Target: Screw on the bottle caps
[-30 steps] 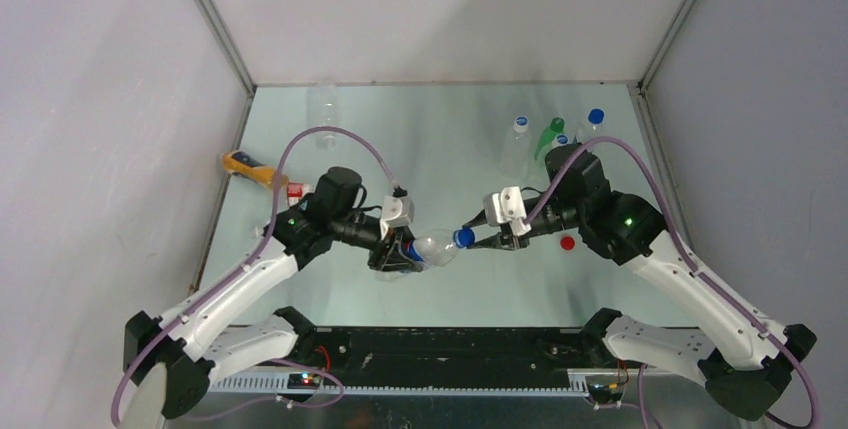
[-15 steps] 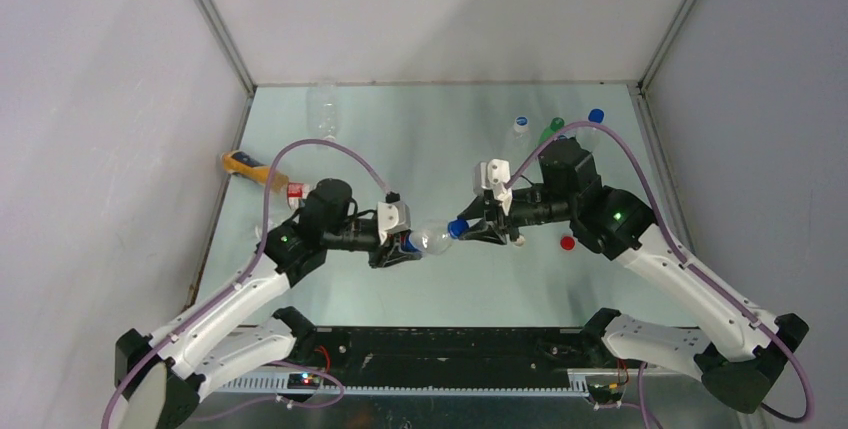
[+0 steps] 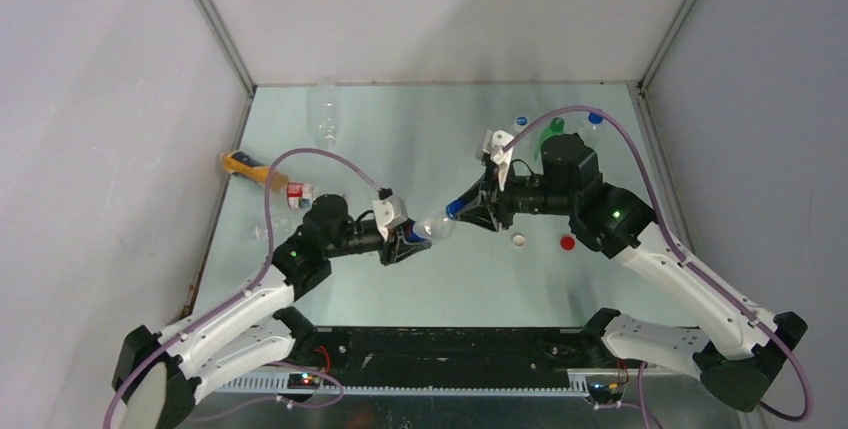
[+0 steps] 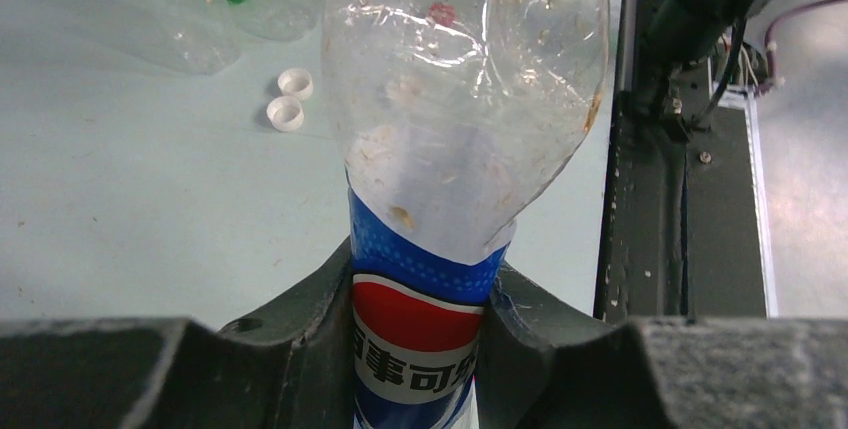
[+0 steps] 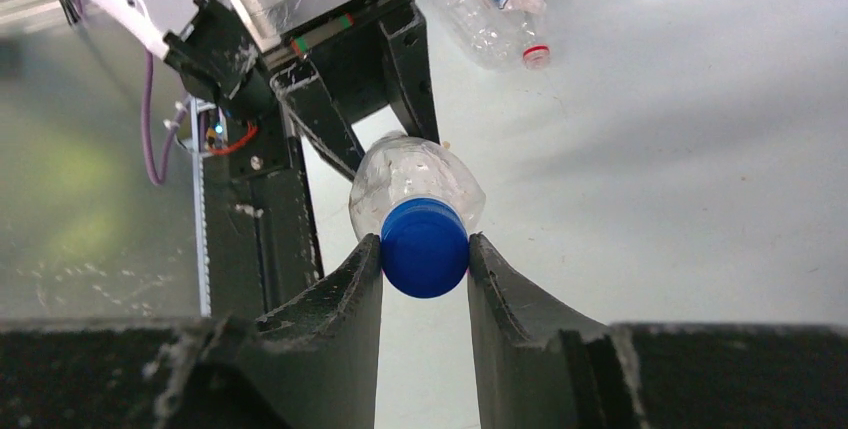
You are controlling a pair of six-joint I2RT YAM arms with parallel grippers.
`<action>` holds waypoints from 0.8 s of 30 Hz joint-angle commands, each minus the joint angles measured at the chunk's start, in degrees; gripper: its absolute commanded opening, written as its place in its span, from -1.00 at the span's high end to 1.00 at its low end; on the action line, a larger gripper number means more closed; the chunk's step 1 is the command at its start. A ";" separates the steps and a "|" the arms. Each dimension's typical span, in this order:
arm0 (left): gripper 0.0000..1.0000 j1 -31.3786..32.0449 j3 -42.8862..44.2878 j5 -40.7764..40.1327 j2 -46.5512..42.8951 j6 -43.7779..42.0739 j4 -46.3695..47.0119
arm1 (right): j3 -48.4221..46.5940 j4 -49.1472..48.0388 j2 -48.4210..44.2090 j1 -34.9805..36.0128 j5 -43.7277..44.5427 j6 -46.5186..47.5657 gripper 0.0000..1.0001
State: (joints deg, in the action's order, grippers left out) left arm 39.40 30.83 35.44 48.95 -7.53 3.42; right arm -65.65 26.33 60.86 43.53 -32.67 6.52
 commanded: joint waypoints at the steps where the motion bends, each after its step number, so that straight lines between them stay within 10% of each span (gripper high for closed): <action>1: 0.43 1.16 -0.32 -4.44 -2.46 7.10 23.76 | 0.34 1.81 2.95 0.75 -0.29 -10.55 1.00; 24: 0.49 4.20 -1.98 -18.66 6.50 13.70 37.87 | -0.66 4.62 1.91 -0.20 15.01 -32.16 1.00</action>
State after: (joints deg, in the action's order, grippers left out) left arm 43.03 26.87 22.06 54.63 3.20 22.17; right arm -65.89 20.91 61.84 42.15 -17.65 -18.41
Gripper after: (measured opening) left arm 0.400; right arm 0.346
